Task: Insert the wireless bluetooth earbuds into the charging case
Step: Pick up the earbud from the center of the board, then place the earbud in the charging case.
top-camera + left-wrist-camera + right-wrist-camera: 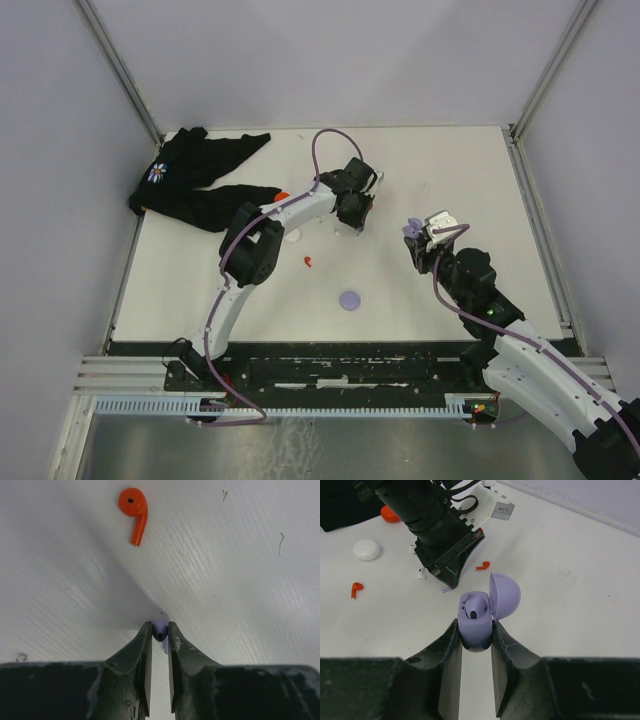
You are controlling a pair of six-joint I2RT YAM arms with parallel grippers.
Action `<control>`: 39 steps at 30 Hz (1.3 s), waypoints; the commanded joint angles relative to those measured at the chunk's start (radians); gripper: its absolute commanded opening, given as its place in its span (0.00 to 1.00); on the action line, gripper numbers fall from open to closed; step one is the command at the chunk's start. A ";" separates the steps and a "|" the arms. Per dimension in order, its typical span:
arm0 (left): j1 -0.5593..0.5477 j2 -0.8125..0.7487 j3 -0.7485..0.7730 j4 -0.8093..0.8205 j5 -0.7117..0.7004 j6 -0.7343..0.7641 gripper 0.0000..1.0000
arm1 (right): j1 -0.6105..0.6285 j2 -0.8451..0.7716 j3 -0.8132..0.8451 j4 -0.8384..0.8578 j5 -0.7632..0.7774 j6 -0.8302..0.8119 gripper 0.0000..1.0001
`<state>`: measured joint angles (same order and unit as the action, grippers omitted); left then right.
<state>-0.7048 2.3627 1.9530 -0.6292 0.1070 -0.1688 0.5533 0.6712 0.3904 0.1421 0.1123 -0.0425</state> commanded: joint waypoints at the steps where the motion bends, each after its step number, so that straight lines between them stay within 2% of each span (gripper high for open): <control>1: -0.007 -0.067 -0.042 -0.008 -0.002 -0.013 0.18 | -0.003 -0.006 0.011 0.050 -0.027 0.000 0.04; 7: -0.006 -0.237 -0.186 0.093 -0.017 -0.028 0.15 | -0.003 0.014 0.019 0.096 -0.090 0.004 0.04; 20: 0.025 -0.718 -0.552 0.329 -0.057 -0.093 0.10 | -0.003 0.140 0.081 0.273 -0.339 0.077 0.04; 28: 0.027 -1.020 -0.748 0.559 -0.027 -0.104 0.10 | -0.003 0.225 0.139 0.393 -0.476 0.151 0.04; 32: 0.027 -1.120 -0.817 0.660 0.007 -0.119 0.09 | -0.003 0.252 0.165 0.439 -0.510 0.170 0.04; 39: 0.026 -1.273 -0.980 0.956 0.101 -0.179 0.10 | -0.003 0.305 0.214 0.555 -0.602 0.255 0.03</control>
<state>-0.6785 1.1641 1.0374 0.0788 0.1417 -0.2810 0.5533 0.9565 0.5362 0.5461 -0.4122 0.1421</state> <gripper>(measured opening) 0.210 0.322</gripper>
